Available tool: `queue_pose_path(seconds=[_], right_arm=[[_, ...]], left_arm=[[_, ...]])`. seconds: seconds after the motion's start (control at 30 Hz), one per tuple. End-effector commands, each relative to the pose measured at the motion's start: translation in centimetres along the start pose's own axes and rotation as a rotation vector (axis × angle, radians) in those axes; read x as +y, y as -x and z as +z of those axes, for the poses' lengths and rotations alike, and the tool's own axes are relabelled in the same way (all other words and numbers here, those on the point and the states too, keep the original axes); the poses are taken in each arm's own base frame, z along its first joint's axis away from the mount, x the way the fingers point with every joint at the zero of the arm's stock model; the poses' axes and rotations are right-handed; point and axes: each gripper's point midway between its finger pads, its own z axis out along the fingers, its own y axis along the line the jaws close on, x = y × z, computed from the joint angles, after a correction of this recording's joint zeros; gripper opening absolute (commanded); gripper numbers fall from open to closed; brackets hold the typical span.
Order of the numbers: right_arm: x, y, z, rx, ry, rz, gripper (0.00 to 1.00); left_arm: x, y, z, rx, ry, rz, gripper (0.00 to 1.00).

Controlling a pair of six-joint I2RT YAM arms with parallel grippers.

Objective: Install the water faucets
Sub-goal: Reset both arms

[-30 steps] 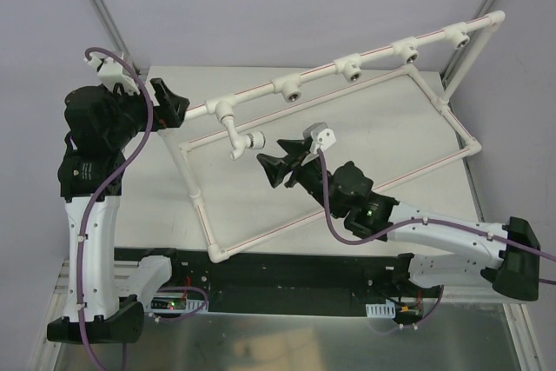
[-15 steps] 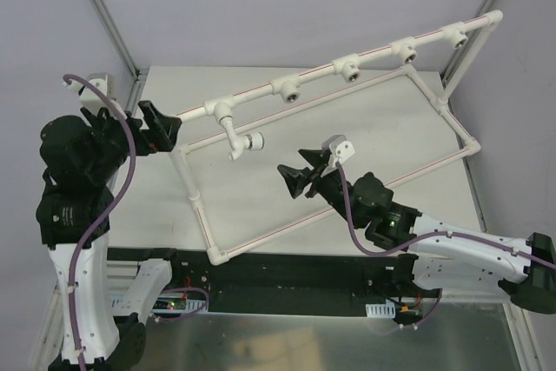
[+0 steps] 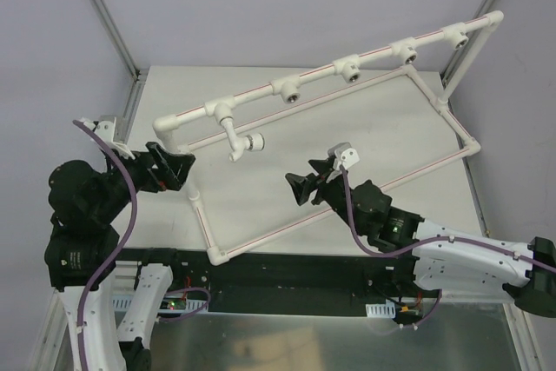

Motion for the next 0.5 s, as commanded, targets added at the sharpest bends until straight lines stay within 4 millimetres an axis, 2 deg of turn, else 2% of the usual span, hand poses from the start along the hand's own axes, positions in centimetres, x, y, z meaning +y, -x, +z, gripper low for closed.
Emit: queue_pose_path(seconds=[0.0,0.13,0.3,0.4,0.47], right_arm=[[-1.1,-0.2,-0.4,-0.009,-0.057,0.067,0.73],[-2.0,-2.2,-0.9,0.043,-0.099,0.067,0.76],[-3.1,-4.5,-1.9,0.07,-0.139,0.147,0.78],[-3.9,-5.8,-2.6,0.084,-0.167,0.18,0.79],[-4.0,-6.1,-3.0,0.09,-0.17,0.201,0.8]], left_arm=[[0.7,-2.1,0.2,0.004,0.013,-0.079,0.99],[1.6,-4.3,0.8,0.034,0.024,-0.114,0.99],[3.1,-6.8,1.6,0.068,0.05,-0.136,0.99],[4.2,-7.8,2.2,0.082,0.082,-0.153,0.99],[4.4,-7.7,2.6,0.068,0.086,-0.16,0.99]])
